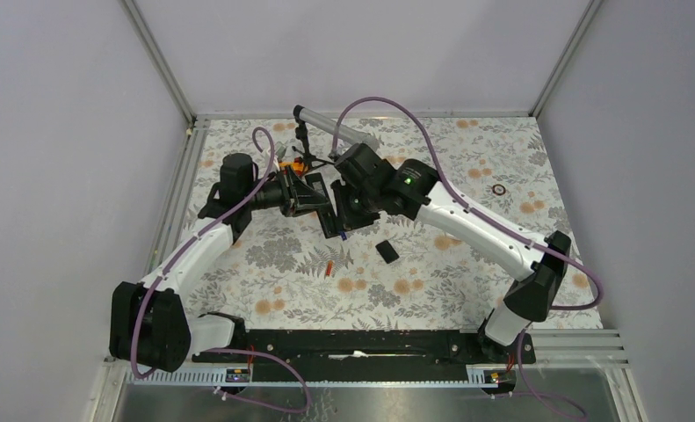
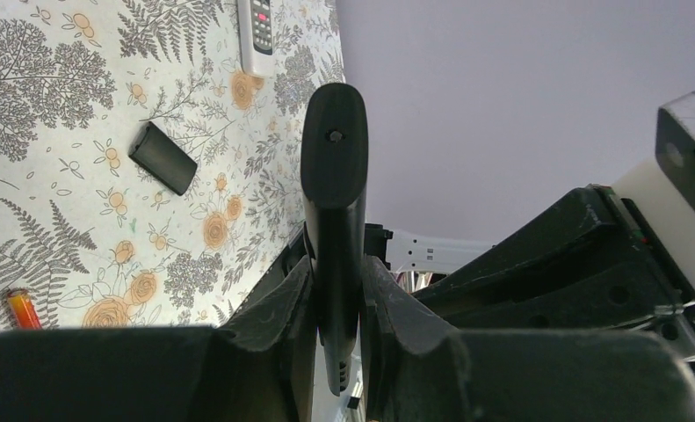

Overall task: Load the batteries into the remote control
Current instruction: Load the battery into the remote control.

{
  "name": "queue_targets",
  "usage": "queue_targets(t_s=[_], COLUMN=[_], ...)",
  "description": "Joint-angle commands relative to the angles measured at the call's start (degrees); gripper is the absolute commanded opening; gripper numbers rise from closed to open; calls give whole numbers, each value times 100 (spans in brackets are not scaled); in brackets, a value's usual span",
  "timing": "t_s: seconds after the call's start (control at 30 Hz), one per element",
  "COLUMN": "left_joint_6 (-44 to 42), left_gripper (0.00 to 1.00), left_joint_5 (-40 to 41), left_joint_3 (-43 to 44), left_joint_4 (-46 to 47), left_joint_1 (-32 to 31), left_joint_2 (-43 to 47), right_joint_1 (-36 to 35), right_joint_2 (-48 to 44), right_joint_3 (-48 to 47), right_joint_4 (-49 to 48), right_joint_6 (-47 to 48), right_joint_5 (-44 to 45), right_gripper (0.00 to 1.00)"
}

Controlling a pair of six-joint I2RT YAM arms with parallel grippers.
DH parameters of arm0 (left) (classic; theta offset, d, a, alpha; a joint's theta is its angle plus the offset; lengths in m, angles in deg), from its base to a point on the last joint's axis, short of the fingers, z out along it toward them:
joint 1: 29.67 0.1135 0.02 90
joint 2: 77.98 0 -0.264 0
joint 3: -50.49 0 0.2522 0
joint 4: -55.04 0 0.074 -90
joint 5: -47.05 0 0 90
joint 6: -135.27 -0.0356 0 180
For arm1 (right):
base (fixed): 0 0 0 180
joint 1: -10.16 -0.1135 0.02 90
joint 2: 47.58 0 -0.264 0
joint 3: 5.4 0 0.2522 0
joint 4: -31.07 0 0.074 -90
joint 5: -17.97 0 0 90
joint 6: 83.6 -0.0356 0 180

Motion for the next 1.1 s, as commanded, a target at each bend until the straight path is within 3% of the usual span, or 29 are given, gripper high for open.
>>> queue_targets(t_s=[0.0,0.73,1.07], left_joint_6=[136,209,352], left_gripper=[0,0,0], left_joint_5=[60,-114,-157], left_joint_3=[-50,11,94], left_joint_4=[424,428,421], left_joint_1=[-23,-28,-28], left_joint_2=[-70,-111,-87], right_joint_1=[29,29,29], right_joint_2=[209,678,684], right_joint_3=[-347,-675,-577], right_joint_4=[247,133,-37], right_joint_6=[-208,113,80], right_joint_5=[-29,452,269], right_gripper=[10,13,18])
